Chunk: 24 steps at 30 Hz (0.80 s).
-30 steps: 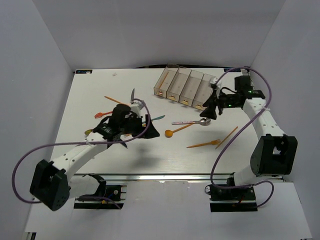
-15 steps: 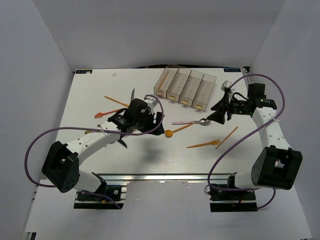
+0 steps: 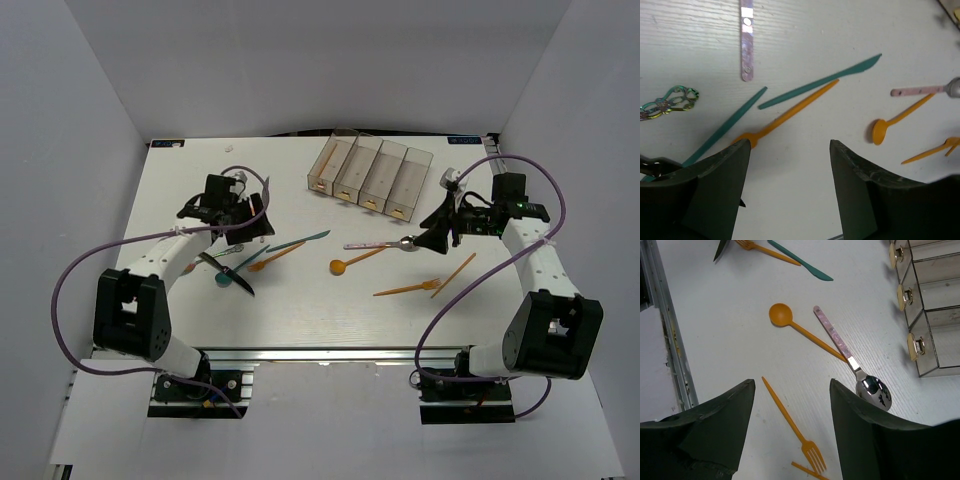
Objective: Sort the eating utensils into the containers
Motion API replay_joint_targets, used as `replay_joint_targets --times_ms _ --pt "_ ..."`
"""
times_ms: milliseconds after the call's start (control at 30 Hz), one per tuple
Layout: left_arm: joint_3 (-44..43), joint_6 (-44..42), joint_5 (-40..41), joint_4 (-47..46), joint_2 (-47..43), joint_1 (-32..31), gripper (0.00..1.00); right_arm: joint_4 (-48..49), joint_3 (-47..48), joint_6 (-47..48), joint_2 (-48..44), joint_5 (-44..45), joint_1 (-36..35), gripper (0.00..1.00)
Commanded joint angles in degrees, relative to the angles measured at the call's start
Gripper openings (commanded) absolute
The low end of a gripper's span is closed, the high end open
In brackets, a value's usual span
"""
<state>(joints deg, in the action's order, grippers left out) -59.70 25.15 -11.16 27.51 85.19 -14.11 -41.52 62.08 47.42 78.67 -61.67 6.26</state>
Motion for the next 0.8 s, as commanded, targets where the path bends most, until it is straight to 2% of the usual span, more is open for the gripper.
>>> replay_joint_targets --times_ms 0,200,367,533,633,767 --pt "-3.5 3.0 -2.3 0.4 1.4 2.5 0.75 1.2 -0.4 0.8 -1.2 -1.1 0.1 0.68" --pt "-5.0 1.1 -5.4 0.4 3.9 4.7 0.76 1.1 -1.1 1.8 -1.7 -0.5 0.0 0.68" --pt "-1.2 -1.9 -9.9 0.4 2.8 4.6 0.76 1.4 -2.0 1.9 -2.1 0.0 0.0 0.68" --pt "2.7 -4.5 -10.0 0.8 -0.6 4.7 0.76 1.0 -2.1 2.7 -2.0 0.6 0.0 0.68" --pt "3.9 -5.5 -11.8 0.6 -1.9 3.7 0.75 0.6 -1.8 3.1 -1.3 0.7 0.0 0.68" --pt "3.3 -8.4 -11.1 0.2 -2.3 -2.3 0.75 -0.2 -0.5 3.7 -0.3 0.8 0.0 0.67"
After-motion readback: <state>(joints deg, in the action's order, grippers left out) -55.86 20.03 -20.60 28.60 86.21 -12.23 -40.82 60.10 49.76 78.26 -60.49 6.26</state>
